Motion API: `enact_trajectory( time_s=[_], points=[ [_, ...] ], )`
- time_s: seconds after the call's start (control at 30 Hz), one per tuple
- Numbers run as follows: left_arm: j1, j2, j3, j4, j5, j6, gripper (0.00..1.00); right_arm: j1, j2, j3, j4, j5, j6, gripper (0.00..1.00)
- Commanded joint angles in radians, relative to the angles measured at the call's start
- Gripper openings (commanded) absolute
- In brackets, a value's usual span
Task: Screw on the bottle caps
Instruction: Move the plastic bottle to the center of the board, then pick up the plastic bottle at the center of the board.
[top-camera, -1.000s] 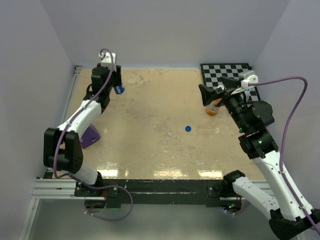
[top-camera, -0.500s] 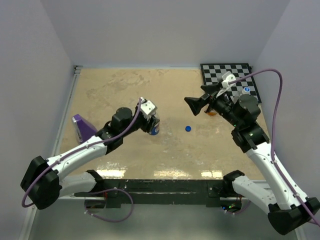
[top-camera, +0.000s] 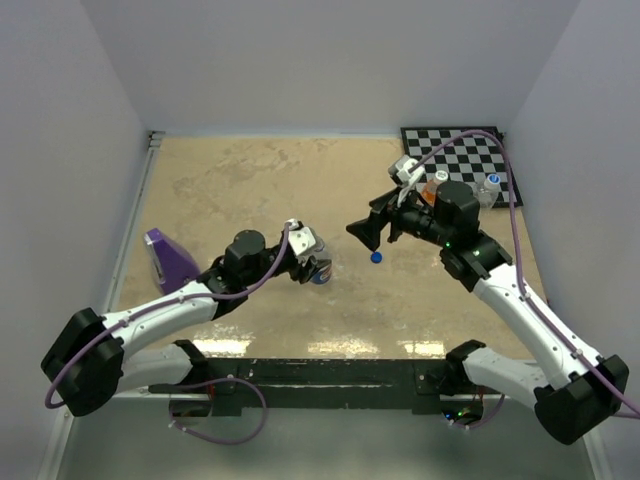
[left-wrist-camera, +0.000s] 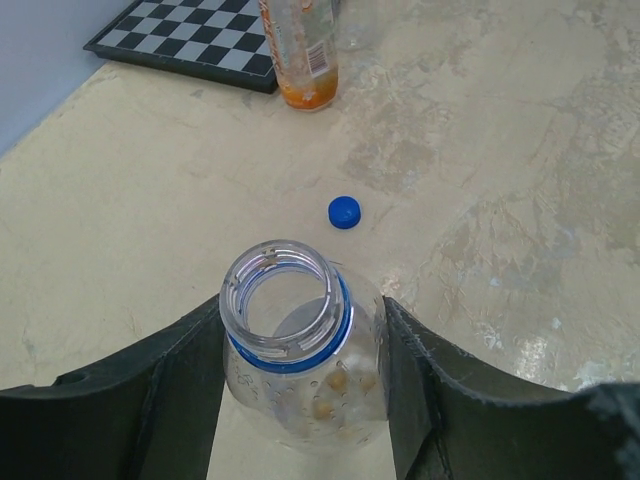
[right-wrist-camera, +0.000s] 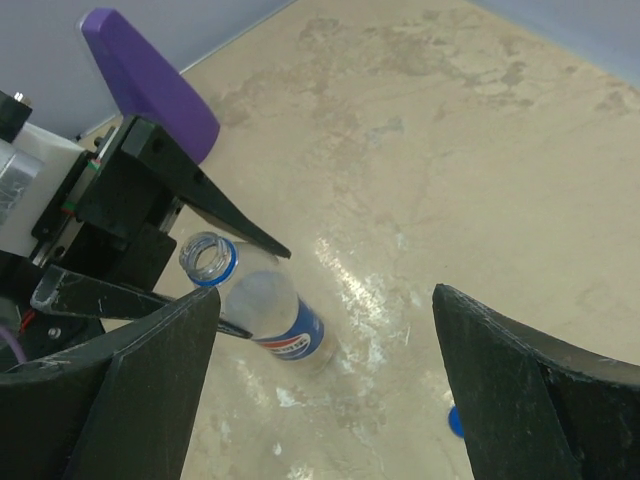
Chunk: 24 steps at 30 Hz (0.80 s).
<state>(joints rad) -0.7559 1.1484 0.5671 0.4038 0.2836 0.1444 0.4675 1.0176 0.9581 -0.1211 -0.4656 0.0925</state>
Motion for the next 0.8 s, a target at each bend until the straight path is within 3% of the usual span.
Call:
enact_trajectory(
  time_s=[0.0, 0.2, 0.43, 0.77],
  points=[
    [-0.006, 0.019, 0.005, 0.073, 0.06, 0.026, 0.63, 0.054, 0.021, 0.044, -0.037, -0.008, -0.033, 0.91],
    [-0.01, 0.04, 0.028, 0.058, 0.083, 0.027, 0.7, 0.143, 0.065, 0.065, -0.049, 0.004, -0.059, 0.85],
    [-0.008, 0.04, 0.031, 0.055, 0.088, 0.024, 0.72, 0.184, 0.107, 0.079, -0.035, -0.011, -0.079, 0.72],
    [-0.01, 0.039, 0.036, 0.049, 0.094, 0.024, 0.72, 0.24, 0.179, 0.091, -0.009, -0.004, -0.085, 0.7]
  ],
)
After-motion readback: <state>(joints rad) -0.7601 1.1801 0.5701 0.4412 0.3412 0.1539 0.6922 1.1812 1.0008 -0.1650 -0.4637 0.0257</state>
